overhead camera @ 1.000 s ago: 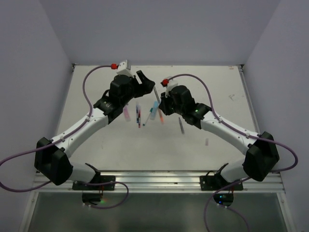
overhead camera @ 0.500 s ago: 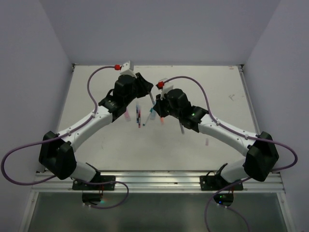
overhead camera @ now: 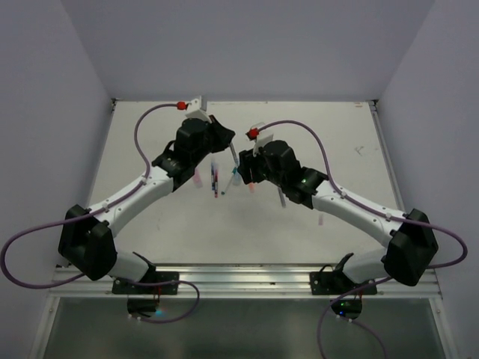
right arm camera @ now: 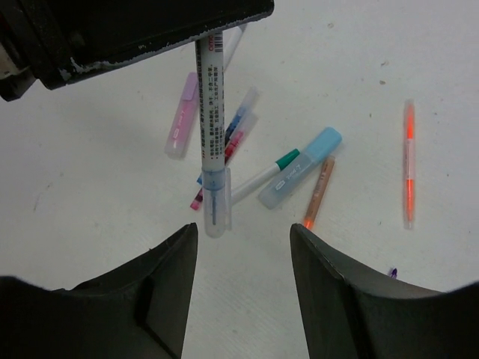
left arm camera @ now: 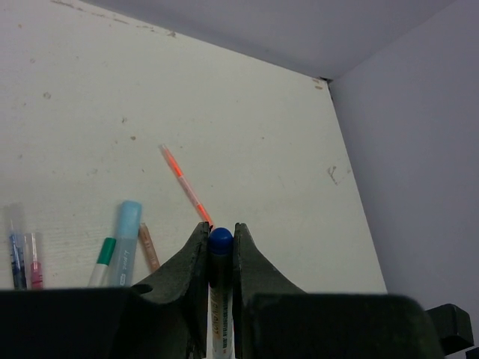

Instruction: Open the pen caps

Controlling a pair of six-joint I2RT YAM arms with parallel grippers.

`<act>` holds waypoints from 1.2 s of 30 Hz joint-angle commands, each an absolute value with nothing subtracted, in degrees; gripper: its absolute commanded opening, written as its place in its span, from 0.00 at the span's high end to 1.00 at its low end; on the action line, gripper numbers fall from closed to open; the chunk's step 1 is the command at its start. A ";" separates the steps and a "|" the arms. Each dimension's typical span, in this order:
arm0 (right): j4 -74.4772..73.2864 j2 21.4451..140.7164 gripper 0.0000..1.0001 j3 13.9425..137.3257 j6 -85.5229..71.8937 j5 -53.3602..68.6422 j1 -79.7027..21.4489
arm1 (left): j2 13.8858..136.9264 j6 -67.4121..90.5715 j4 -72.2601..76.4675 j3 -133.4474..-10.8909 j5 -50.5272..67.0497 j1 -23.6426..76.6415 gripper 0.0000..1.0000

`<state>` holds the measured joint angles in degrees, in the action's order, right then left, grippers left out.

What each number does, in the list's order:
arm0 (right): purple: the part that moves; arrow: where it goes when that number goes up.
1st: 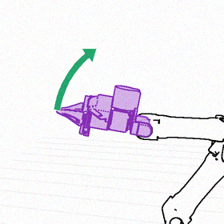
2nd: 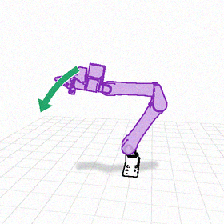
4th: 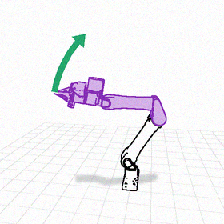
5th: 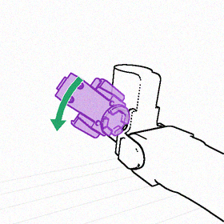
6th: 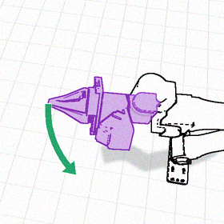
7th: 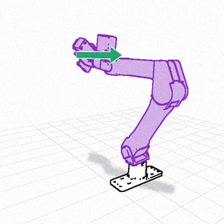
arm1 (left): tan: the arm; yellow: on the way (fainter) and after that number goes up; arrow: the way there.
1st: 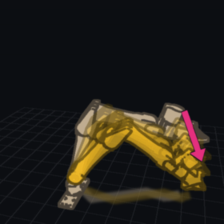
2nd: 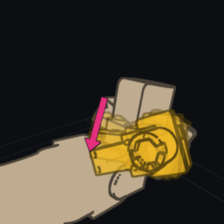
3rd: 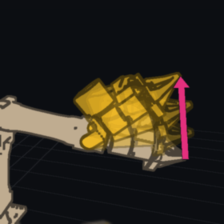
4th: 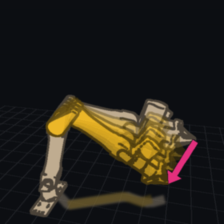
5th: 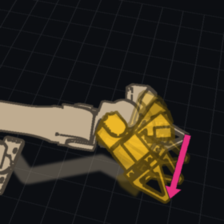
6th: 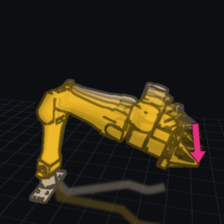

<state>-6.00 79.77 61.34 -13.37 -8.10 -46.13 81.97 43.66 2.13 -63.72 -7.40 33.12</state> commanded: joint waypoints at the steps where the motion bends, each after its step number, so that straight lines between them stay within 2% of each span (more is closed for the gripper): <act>1: -7.73 77.26 0.42 62.31 -10.03 -8.53 -46.41 | 79.45 40.09 6.15 -63.02 -7.40 33.05 1.00; 5: -12.12 77.87 0.36 65.99 -7.73 -7.20 -46.41 | 77.96 39.55 6.07 -62.31 -8.34 33.05 1.00; 12: -10.46 80.06 0.36 67.23 -7.21 -8.08 -47.11 | 78.31 45.35 0.09 -64.86 -14.85 33.05 1.00; 23: -9.40 87.62 0.36 73.38 -1.85 -26.51 -55.89 | 78.57 49.92 -5.36 -67.41 -18.54 33.66 1.00; 30: -7.56 92.19 0.39 75.41 -0.35 -35.49 -58.88 | 78.57 50.36 -6.07 -68.12 -18.90 33.75 1.00; 36: -4.22 92.90 0.47 74.71 1.67 -37.09 -59.50 | 78.22 50.71 -6.33 -67.85 -19.07 33.75 1.00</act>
<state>-9.08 93.45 72.66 0.27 -32.95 -59.11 79.26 48.99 -5.72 -65.54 -16.86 33.45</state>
